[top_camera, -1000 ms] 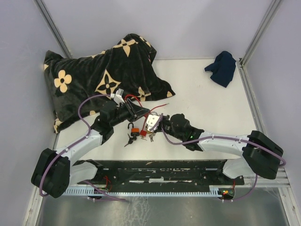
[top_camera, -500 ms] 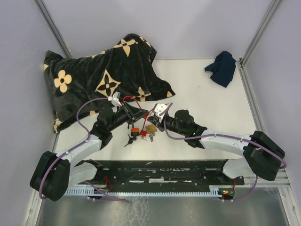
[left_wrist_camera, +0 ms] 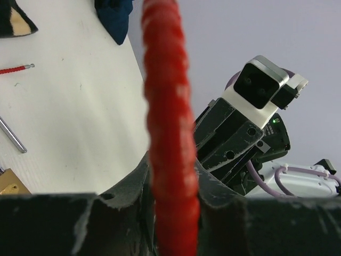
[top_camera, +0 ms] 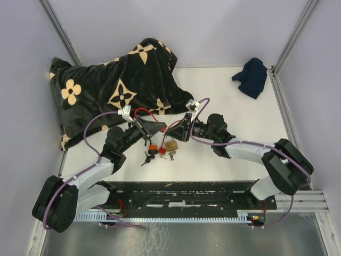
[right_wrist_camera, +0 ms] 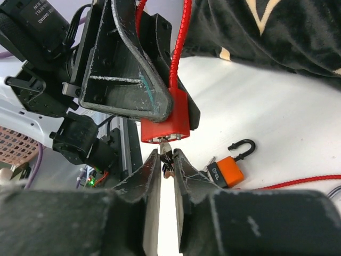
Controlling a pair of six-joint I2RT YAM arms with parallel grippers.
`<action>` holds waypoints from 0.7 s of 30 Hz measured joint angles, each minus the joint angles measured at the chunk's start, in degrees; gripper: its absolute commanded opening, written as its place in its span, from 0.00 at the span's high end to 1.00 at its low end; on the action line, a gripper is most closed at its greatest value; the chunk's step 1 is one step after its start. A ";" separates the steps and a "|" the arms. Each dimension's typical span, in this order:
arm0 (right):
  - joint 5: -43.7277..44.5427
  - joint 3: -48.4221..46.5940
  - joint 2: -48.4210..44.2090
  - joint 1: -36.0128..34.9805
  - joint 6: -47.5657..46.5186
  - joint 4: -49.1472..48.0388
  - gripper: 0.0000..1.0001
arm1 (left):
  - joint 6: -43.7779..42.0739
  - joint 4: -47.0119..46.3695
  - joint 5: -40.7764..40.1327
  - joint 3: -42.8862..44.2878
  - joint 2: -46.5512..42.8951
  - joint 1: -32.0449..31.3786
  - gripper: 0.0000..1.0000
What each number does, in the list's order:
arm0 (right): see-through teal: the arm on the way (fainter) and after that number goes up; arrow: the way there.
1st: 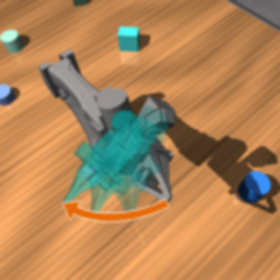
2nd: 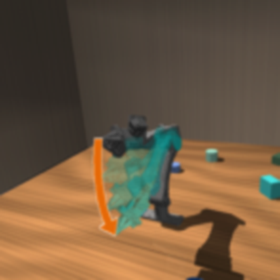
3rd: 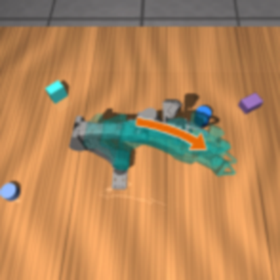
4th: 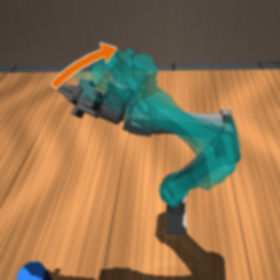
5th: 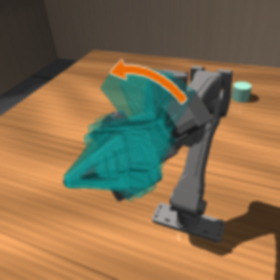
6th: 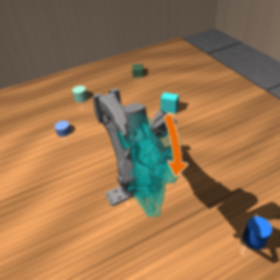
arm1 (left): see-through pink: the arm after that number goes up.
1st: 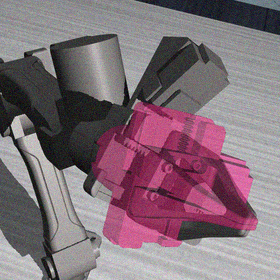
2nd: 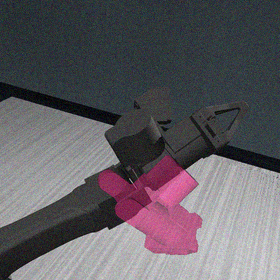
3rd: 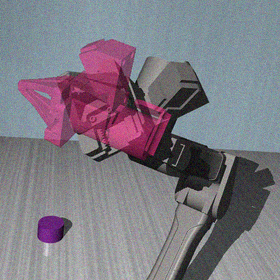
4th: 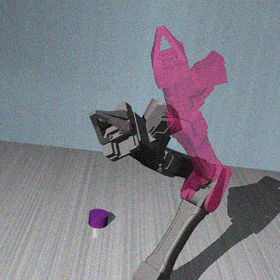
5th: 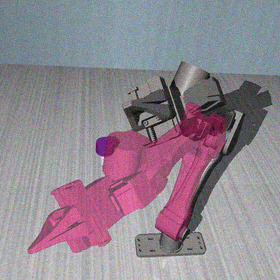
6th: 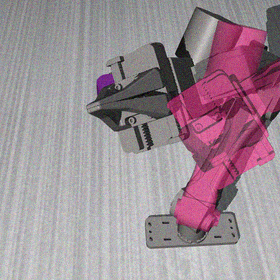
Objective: Unlock with the key
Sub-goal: Unlock the lock.
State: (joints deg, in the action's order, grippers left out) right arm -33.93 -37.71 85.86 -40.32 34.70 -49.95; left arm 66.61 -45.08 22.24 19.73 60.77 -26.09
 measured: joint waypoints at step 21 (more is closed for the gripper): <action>11.17 3.78 -14.58 -6.08 -33.35 14.78 0.01 | 0.11 3.04 -1.18 -0.37 -1.22 -0.79 0.97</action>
State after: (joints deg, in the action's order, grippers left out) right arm -22.76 -33.93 71.29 -46.39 1.34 -35.18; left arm 66.72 -42.04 21.06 19.35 59.55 -26.87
